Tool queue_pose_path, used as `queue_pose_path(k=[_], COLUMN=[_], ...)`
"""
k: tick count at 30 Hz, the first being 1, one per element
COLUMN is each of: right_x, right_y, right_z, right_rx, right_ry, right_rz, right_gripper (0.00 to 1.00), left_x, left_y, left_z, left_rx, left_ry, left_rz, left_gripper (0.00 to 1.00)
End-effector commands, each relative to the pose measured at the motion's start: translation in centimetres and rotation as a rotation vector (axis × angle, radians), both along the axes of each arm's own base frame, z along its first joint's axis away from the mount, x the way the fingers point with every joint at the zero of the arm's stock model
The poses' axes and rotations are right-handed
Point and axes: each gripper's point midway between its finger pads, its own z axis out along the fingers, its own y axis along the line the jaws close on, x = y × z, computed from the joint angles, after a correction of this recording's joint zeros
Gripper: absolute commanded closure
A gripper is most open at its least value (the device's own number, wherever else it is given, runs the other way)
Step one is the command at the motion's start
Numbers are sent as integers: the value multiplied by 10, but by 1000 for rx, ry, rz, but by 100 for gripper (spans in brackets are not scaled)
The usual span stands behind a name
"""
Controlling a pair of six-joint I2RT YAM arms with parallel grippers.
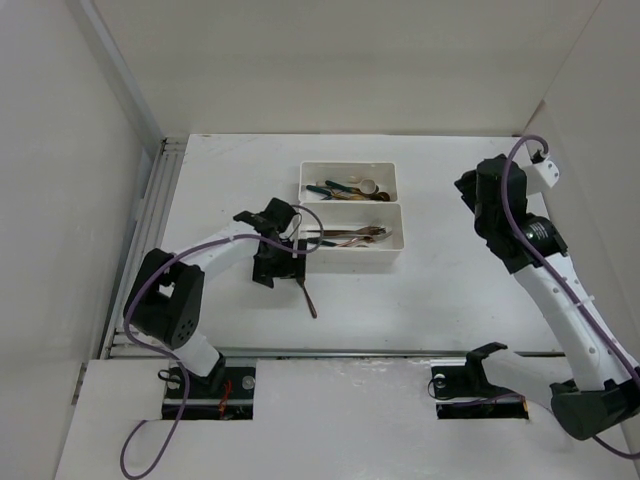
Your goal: Sort the eating utensils into containers
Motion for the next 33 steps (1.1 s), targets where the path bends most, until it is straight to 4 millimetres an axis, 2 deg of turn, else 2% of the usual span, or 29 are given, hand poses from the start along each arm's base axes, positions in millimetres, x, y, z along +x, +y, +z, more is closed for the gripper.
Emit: queue_pose_path(k=[1,2,4,5,7,8,12,15,16,19,22,27,29,32,33], right_x=[-19,-27,-38,-47,-56,-64,-82,-90,-91,-96,-101,-105,-106,-108,-108], right_y=[-5,-4,-5,-3,-4,-6,-17,-24,-25,-29,-32,-40,-42,-48,-48], right_z=[12,19,7,11,7,13,7,14,17,20,22,22,23,26,30], right_rx=[5,33,61,106,133,146,153,143,147,156,153,142,128,116,122], right_ry=[-17,-42,-19,-47,-58,-82,-63,-70,-78,-91,-104,-109,-109,-117,-126], right_rz=[-2,0,-6,-7,-14,-13,-47,-74,-73,-84,-90,-124,-133,-157,-157], right_gripper=[47,47,47,47,47,47,47,47,47,47,47,47,47,47,47], left_x=[-7,-11,-16,-17,-23,-26,-33,-31,-24,-23,-27,-51,-51,-48,-46], left_y=[-19,-18,-22,-22,-17,-15,-14,-20,-25,-35,-35,-12,-12,-13,-15], left_z=[17,14,11,9,2,0,-14,-20,-18,-20,-22,-36,-38,-45,-45], left_rx=[-49,-36,-29,-21,10,13,29,59,54,62,79,132,130,140,134], left_ry=[-56,-53,-54,-67,-56,-46,-17,-15,-24,-27,-16,36,33,32,24], left_rz=[-45,-54,-69,-76,-71,-61,-60,-111,-110,-138,-141,-102,-102,-91,-91], left_gripper=[25,25,24,22,19,19,16,18,19,19,19,19,35,69,72])
